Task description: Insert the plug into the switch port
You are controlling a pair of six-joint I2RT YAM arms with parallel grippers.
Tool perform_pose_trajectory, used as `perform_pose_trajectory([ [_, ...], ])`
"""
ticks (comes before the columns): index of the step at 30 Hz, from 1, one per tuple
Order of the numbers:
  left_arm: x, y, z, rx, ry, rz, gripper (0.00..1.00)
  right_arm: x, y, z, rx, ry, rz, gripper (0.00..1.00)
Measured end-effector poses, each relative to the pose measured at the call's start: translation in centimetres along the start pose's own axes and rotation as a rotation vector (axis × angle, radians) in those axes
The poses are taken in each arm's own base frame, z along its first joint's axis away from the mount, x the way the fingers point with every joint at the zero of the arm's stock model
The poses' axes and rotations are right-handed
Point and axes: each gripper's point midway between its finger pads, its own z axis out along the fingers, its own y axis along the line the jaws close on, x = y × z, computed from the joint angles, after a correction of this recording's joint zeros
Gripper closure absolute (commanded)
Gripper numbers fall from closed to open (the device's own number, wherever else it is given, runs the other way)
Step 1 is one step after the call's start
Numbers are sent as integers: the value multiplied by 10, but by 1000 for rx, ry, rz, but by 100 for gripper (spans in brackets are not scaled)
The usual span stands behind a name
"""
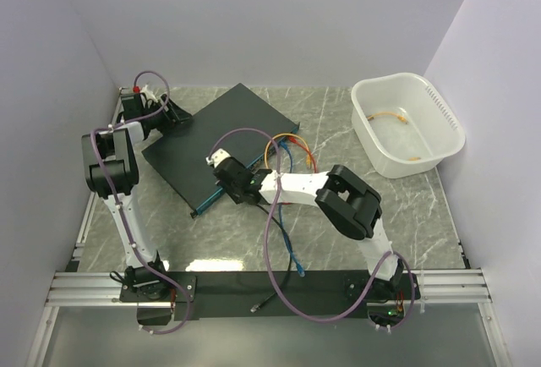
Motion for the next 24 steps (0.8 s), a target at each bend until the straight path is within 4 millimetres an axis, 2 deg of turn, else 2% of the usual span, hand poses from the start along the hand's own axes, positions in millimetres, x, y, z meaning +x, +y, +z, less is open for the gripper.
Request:
perform_pose_trajectory([
  [12,4,-1,1,24,33,31,30,-2,-1,0,-97,43,94,100],
  [18,7,1,3,15,53,46,31,-12,-1,-3,-107,38,122,100],
  [24,9,3,5,10,57,68,32,-12,-1,-2,-104,61,140,100],
])
